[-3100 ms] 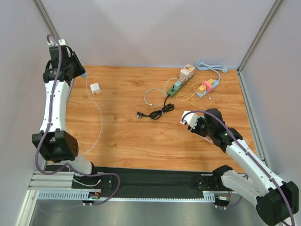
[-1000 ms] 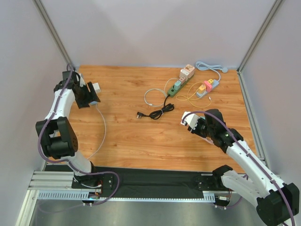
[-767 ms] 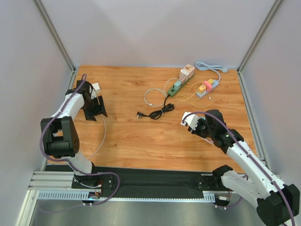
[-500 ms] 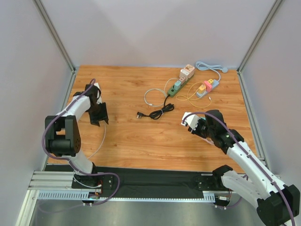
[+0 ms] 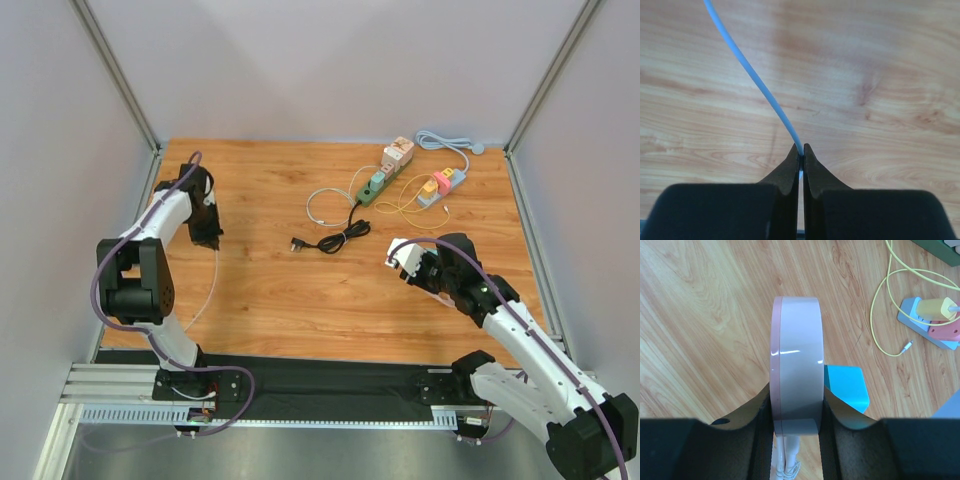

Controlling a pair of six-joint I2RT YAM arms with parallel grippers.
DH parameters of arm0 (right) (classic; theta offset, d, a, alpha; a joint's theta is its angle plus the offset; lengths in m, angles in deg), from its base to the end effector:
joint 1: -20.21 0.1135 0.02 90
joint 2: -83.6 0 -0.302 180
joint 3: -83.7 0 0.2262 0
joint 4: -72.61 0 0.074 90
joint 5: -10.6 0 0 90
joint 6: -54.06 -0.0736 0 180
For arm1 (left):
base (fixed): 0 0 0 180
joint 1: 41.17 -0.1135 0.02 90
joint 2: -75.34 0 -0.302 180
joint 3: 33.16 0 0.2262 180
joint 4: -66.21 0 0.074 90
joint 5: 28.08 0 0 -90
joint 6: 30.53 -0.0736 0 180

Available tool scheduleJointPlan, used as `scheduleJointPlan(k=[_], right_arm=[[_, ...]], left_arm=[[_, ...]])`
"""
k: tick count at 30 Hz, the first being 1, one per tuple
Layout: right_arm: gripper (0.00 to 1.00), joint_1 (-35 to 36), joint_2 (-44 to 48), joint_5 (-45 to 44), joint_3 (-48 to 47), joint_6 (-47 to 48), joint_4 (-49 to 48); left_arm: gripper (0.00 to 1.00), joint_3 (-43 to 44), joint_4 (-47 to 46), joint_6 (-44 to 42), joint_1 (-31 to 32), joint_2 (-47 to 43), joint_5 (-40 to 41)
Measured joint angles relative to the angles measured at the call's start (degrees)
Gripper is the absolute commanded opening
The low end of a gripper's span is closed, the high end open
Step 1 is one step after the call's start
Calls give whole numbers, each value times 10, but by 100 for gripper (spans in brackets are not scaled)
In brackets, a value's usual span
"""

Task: Pull the plug off the socket
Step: Place the plug at the center of the board.

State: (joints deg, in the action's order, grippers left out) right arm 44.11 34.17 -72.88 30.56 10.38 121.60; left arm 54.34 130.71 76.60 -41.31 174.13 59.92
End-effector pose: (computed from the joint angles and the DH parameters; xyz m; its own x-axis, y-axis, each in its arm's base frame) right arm 0.1363 0.0696 0.2530 -0.1047 -0.8323 -0.5443 -0.7983 0.3968 -0.4532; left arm 0.3242 -0.0018 0.2246 -0.9282 -0.2966 -0.2246 -0.2797 0.9544 -0.1046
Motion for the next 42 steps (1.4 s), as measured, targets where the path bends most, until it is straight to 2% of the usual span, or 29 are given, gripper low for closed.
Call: scheduleJointPlan(k=[4, 11, 17, 21, 25, 28, 29, 31, 34, 37, 40, 42], right_arm=[[0, 0, 0, 0, 0, 0, 0], [0, 0, 0, 0, 0, 0, 0], [0, 0, 0, 0, 0, 0, 0], [0, 0, 0, 0, 0, 0, 0], [0, 0, 0, 0, 0, 0, 0], [0, 0, 0, 0, 0, 0, 0], [0, 0, 0, 0, 0, 0, 0], [0, 0, 0, 1, 0, 0, 0], [0, 0, 0, 3, 0, 0, 0], [0, 0, 0, 6, 0, 0, 1], [0, 0, 0, 11, 0, 0, 2], [0, 0, 0, 15, 0, 0, 4]], left_arm=[[0, 85, 18, -12, 0, 0, 36], [0, 287, 34, -65, 0, 1, 128], [0, 466, 52, -103, 0, 68, 151], [0, 477, 62, -109, -1, 105, 149], [0, 429, 57, -102, -14, 120, 119], [10, 394, 43, -92, -35, 120, 81], [23, 384, 38, -87, -42, 122, 67], [39, 369, 30, -77, -55, 126, 41], [53, 341, 12, -64, -67, 127, 19], [61, 316, -5, -57, -67, 125, 6], [78, 284, -20, -56, -66, 108, -7], [79, 263, -30, -55, -65, 83, -15]])
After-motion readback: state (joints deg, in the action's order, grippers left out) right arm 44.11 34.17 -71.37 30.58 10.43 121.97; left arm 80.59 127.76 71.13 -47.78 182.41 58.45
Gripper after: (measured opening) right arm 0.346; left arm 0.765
